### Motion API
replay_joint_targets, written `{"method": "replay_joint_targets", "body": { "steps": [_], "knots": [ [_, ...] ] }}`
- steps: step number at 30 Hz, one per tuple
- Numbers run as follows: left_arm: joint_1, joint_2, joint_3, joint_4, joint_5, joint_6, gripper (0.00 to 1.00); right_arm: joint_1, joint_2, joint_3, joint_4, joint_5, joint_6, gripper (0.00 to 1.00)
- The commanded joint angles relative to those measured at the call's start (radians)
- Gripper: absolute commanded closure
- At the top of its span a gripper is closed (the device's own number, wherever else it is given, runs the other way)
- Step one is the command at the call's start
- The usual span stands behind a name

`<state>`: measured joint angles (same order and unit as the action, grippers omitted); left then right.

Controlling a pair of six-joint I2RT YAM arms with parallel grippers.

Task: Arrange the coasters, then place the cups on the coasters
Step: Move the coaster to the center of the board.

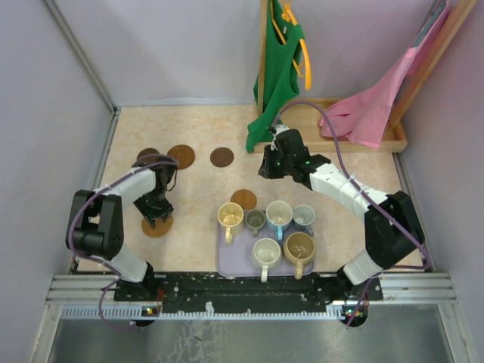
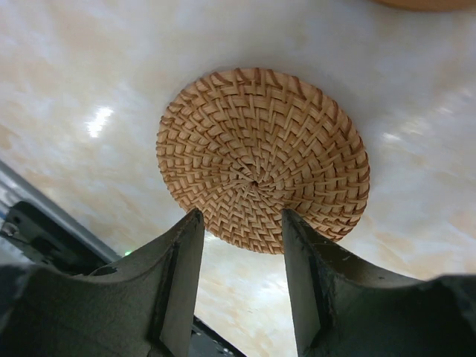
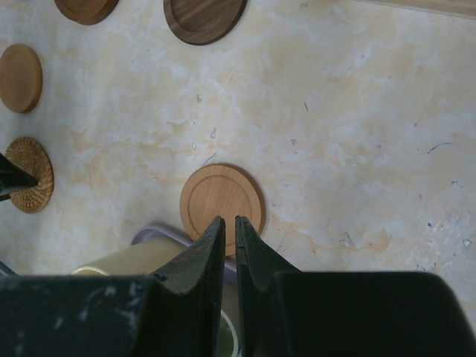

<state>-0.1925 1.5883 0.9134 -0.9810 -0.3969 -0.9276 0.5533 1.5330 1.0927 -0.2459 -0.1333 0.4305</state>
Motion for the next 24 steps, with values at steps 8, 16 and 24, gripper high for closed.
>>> {"method": "replay_joint_targets", "body": {
  "steps": [8,16,24],
  "knots": [
    [-0.12,0.131,0.183,0.112,0.121,-0.021,0.47,-0.007,0.007,0.042,0.012,0.023,-0.004,0.88],
    [-0.127,0.197,0.261,0.174,0.119,0.011,0.47,-0.007,0.028,0.095,-0.06,0.04,-0.036,0.88],
    [-0.127,0.24,0.29,0.249,0.134,0.03,0.47,-0.007,0.022,0.112,-0.081,0.064,-0.041,0.88]
  ]
}}
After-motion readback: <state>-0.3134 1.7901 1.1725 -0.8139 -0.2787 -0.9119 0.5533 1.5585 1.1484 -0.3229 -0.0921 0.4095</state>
